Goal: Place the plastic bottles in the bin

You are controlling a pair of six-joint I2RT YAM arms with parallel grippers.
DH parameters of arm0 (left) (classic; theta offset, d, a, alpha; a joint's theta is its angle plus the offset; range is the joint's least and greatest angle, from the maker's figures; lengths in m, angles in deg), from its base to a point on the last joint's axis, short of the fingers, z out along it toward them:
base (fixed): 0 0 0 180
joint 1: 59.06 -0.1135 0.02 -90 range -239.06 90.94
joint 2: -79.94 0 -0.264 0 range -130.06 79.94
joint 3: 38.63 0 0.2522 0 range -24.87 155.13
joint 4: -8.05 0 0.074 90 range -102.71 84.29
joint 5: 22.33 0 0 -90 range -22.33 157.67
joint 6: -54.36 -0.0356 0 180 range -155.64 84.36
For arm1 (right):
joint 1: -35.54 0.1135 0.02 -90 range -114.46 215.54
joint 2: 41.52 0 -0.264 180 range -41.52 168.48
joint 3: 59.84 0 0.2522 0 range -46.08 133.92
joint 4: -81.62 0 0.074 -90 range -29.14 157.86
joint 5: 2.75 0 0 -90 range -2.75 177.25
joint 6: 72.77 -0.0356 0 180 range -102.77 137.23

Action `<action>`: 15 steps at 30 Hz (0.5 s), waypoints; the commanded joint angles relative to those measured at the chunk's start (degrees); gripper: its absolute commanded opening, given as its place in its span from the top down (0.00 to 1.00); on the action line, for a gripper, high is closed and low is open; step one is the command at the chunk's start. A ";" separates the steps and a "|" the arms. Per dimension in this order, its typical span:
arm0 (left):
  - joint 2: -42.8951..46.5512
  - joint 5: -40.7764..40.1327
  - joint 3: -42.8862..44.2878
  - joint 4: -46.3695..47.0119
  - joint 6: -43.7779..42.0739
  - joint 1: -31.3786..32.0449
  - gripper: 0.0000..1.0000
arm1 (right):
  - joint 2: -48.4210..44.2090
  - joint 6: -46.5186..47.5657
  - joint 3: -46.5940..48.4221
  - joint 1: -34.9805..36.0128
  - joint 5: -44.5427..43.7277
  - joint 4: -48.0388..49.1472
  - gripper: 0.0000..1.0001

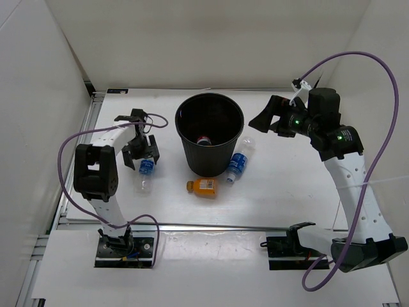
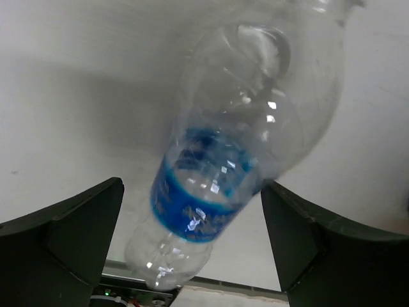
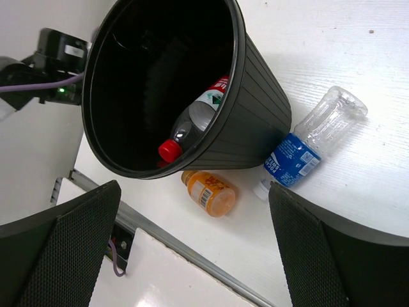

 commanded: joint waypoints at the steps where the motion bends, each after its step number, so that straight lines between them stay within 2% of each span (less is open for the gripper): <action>1: -1.13 4.14 -3.70 6.00 -4.38 -0.41 0.00 | -1.20 0.08 0.51 -0.22 1.65 2.03 0.00; 4: -2.27 7.65 -5.64 8.12 -5.71 -1.02 0.07 | -1.20 0.60 1.13 -0.22 1.65 0.80 0.00; 5: -2.28 8.28 -6.25 8.91 -6.31 -1.03 0.18 | -1.20 0.60 1.74 -0.22 1.65 0.10 0.00; 8: -2.89 9.08 -6.26 8.91 -6.32 -1.03 0.36 | -1.20 1.74 2.37 -0.22 0.51 -1.48 0.00; 9: -2.89 9.08 -5.30 9.44 -6.32 -1.03 0.50 | -1.20 2.35 3.06 -0.22 -0.10 -2.53 0.00; 13: 2.02 9.69 0.32 8.75 -3.88 -2.26 0.56 | 1.16 3.50 7.00 -0.22 -2.56 -6.04 0.00; 15: 6.32 10.48 3.91 7.34 -1.76 -2.78 0.56 | 3.36 3.50 10.52 -0.22 -2.56 -9.21 0.00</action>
